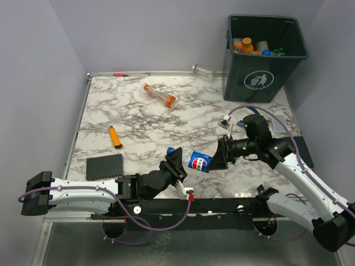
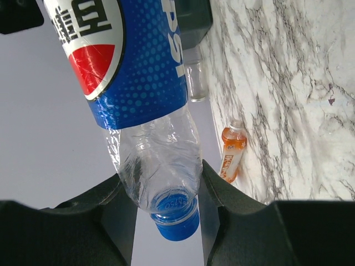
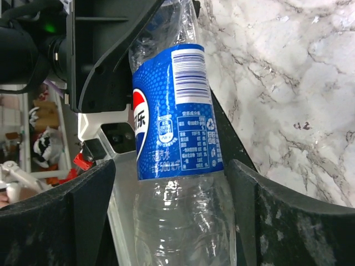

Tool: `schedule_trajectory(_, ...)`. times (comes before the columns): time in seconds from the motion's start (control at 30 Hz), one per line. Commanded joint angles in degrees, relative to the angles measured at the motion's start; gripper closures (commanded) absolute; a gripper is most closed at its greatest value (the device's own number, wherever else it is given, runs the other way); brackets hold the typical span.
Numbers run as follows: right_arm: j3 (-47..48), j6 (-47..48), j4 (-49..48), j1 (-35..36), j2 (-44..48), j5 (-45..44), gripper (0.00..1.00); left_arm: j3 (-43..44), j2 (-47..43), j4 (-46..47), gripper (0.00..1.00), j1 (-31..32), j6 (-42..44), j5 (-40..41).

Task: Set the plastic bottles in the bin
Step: Place the plastic bottle in the trash bin.

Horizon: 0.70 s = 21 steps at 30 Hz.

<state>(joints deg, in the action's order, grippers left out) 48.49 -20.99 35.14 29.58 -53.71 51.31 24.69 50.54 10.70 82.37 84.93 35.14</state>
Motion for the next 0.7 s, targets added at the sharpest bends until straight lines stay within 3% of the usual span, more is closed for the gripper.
schedule_trajectory(0.0,-0.9,-1.3,-3.1,0.3,-0.9,6.7,0.19,2.0,-0.3,-2.0,1.0,0.3,1.2,0.3)
schedule_trajectory(0.23,-2.4,-2.3,-4.6,0.3,-0.8,8.5,0.32,2.7,0.1,-1.7,1.0,0.4,1.4,0.3)
schedule_trajectory(0.33,-2.9,-3.0,-5.2,1.0,-0.5,8.9,0.19,3.0,0.3,-1.8,1.0,0.4,1.8,0.4)
schedule_trajectory(0.43,-3.2,-2.4,-4.3,1.6,-0.6,8.1,0.16,3.5,0.6,-2.0,1.0,0.4,2.1,0.5)
schedule_trajectory(0.6,-4.9,-3.1,-4.7,3.8,-1.0,8.0,0.31,3.7,1.0,-1.8,1.0,0.4,2.4,0.5)
schedule_trajectory(0.67,-5.5,-3.3,-4.5,5.2,-1.3,6.3,0.45,3.6,1.0,-1.6,1.0,0.4,2.4,0.6)
